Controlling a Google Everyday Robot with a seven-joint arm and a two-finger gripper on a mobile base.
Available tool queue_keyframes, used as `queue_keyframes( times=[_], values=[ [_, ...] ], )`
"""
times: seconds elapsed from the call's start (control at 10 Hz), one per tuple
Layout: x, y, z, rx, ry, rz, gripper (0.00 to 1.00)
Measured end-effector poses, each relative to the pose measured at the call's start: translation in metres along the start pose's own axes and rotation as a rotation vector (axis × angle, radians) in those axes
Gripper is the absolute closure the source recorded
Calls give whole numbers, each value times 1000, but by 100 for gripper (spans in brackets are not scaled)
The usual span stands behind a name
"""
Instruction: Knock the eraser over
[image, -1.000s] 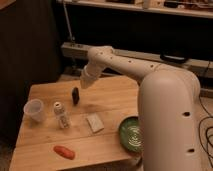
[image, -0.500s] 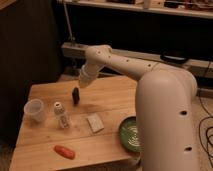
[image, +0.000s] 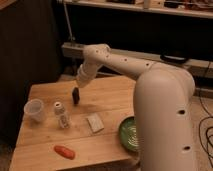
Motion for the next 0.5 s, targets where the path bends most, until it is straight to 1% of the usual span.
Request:
queue_keyframes(
  times=[0.2, 0.3, 0.5],
  values=[
    [0, 3, 0, -1, 1, -1, 98],
    [1, -3, 1, -7, 8, 9, 98],
    [6, -18, 6, 1, 20, 23, 98]
  ],
)
